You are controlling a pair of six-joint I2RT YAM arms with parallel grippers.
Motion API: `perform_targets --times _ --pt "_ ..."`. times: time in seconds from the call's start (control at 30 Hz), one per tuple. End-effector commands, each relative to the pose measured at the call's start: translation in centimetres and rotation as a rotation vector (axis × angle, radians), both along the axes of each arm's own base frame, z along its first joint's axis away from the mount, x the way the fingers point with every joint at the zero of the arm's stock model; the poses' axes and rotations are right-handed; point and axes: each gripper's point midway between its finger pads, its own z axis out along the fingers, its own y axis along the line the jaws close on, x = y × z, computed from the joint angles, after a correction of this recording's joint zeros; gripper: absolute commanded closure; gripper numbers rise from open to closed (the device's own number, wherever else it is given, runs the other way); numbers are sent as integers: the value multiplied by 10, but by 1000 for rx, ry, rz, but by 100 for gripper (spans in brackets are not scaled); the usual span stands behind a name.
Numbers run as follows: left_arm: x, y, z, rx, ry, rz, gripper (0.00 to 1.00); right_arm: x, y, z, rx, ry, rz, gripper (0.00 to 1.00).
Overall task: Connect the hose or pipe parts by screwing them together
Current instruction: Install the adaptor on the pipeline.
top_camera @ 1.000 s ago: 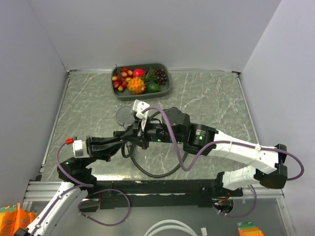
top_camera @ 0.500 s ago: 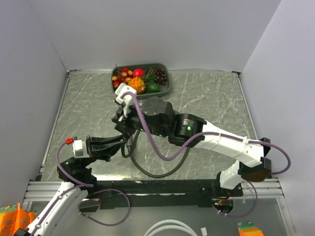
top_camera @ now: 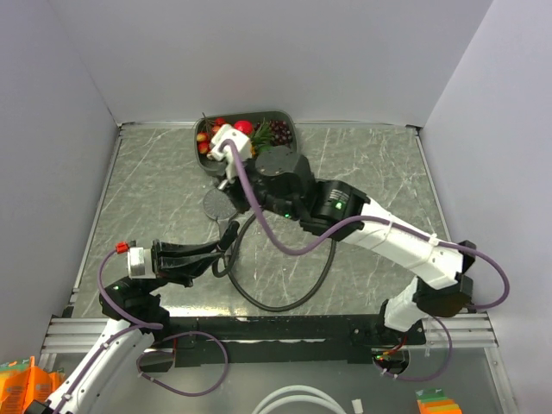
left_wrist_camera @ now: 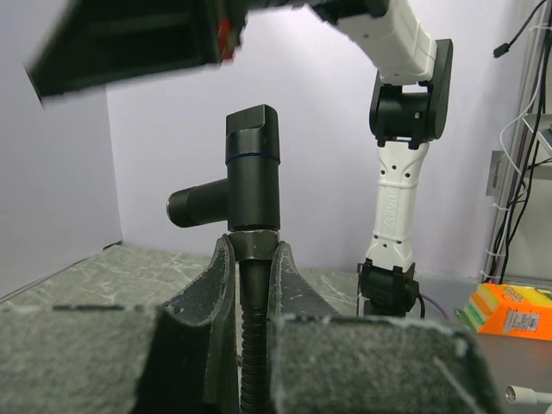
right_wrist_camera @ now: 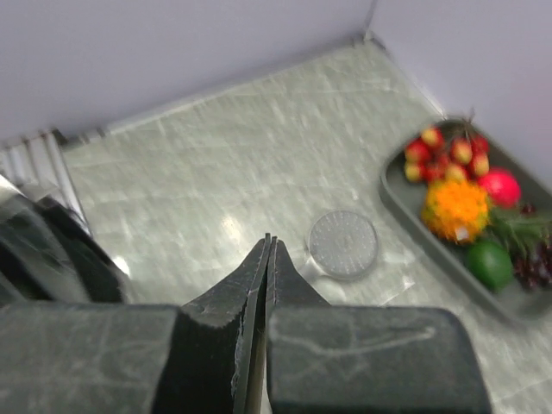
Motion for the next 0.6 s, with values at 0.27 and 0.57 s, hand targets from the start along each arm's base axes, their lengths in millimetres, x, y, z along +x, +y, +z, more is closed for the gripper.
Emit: perform_targets --times 0.27,0.57 --pt "-18 8 28 -58 -99 -17 99 -24 -24 -38 100 106 242 100" --pt "-17 8 29 -59 -86 -20 99 -46 -16 -41 130 107 393 100"
